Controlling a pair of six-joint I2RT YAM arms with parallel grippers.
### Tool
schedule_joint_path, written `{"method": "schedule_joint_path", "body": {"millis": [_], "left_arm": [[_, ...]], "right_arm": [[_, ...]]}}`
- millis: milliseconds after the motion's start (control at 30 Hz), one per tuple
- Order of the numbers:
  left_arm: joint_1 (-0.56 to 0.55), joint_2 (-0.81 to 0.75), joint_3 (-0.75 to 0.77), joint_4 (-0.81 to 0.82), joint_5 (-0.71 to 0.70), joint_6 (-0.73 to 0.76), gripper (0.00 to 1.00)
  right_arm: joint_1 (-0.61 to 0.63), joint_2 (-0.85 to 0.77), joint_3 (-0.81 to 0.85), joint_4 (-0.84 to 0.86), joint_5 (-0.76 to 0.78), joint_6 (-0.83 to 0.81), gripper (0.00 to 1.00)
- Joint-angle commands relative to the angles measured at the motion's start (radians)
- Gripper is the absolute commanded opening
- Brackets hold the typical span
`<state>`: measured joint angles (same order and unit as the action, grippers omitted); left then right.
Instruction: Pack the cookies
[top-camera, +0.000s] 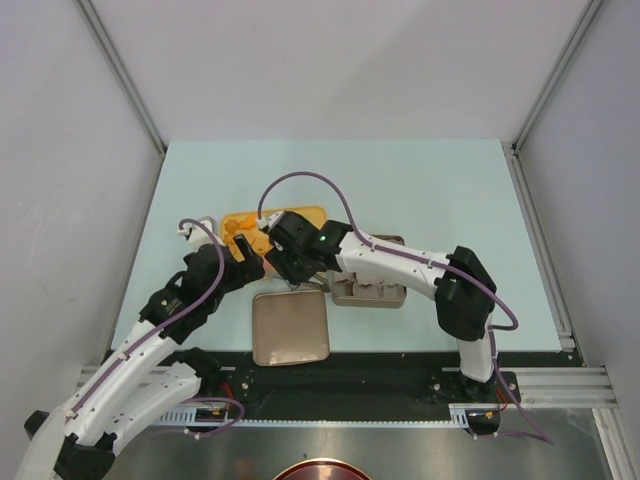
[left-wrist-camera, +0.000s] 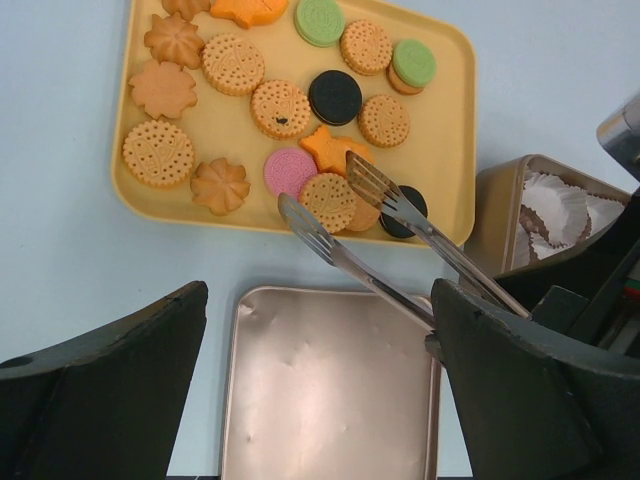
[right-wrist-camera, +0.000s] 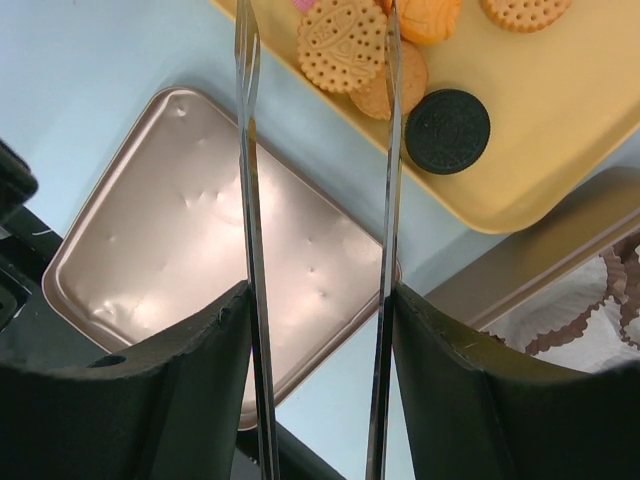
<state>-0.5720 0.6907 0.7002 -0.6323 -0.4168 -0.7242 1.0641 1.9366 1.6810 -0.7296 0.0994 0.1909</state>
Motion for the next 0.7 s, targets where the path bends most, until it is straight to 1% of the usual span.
{"method": "schedule_joint_path", "body": {"millis": [0, 333, 667], "left_arm": [[-0.003, -0.010, -0.004, 0.008, -0.011, -0.015, 0.98], [-0.003, 0.004, -0.011, 0.013, -0.008, -0.017, 0.98], [-0.003, 0.003, -0.013, 0.014, -0.008, -0.017, 0.98]], "right_arm": [[0.002, 0.028, 0.052, 0.006, 0.023, 0.015, 0.59], [-0.006, 0.044, 0.016, 0.002, 0.048, 0.025, 0.59], [0.005, 0.016, 0.008, -0.036, 0.045, 0.038, 0.59]]}}
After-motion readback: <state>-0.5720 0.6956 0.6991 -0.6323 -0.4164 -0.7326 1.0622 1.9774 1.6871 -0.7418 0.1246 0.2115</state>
